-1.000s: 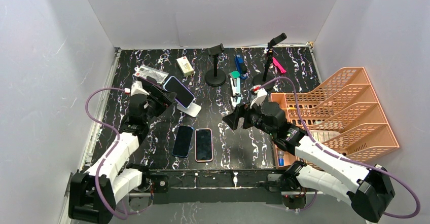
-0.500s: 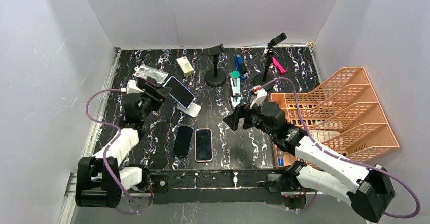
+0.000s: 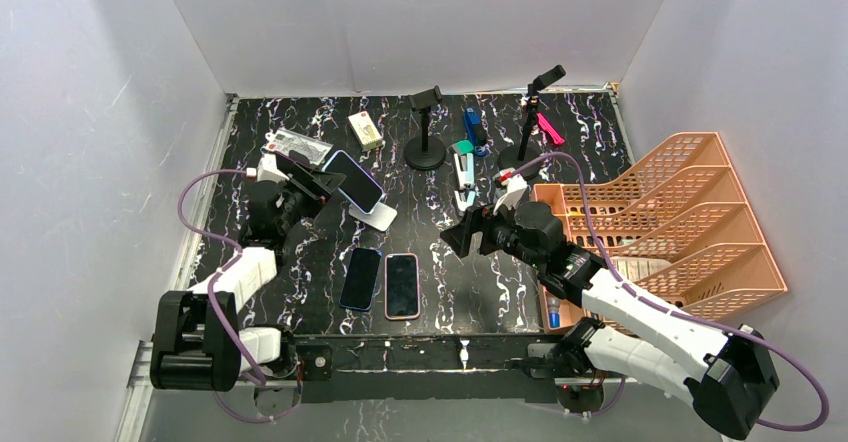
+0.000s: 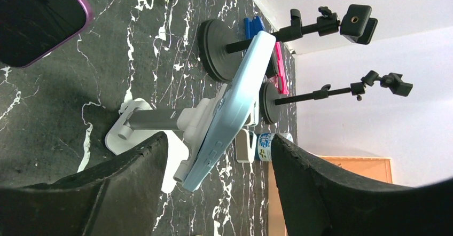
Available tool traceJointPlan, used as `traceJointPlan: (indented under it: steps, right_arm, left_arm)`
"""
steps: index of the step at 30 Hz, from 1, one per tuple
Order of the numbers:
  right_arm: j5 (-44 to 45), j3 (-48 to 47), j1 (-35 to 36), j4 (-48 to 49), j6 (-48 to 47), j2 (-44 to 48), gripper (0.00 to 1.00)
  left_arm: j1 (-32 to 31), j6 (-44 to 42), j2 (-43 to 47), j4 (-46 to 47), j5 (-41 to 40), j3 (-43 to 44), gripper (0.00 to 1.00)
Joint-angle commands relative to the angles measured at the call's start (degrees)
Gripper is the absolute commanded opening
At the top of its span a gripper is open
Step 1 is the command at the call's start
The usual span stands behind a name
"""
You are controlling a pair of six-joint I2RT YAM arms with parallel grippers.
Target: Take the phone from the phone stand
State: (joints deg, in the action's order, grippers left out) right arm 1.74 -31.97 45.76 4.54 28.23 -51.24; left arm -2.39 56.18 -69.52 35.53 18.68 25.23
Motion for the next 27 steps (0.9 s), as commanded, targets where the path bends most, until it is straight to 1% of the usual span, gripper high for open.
traceJointPlan:
  steps: [1,9,17,27]
  right_arm:
    - [1.24,0.22,-0.1,2.43,-1.06,1.15,0.98]
    - [1.91,0.24,-0.06,2.06,-1.06,1.26,0.98]
    - [1.88,0.19,-0.11,2.65,-0.98,0.55,0.98]
    - [1.77,0.58,-0.07,2.82,-0.28,0.28,0.97]
  left_arm:
    - [0.27,-2.95,-1.1,2.54,2.11,2.81,0.66]
    - [0.21,-4.66,-3.5,4.57,2.98,3.05,0.61]
    - [0.24,-5.38,-3.95,6.1,3.15,2.71,0.58]
    - [0.16,-5.19,-5.08,9.41,2.6,1.54,0.49]
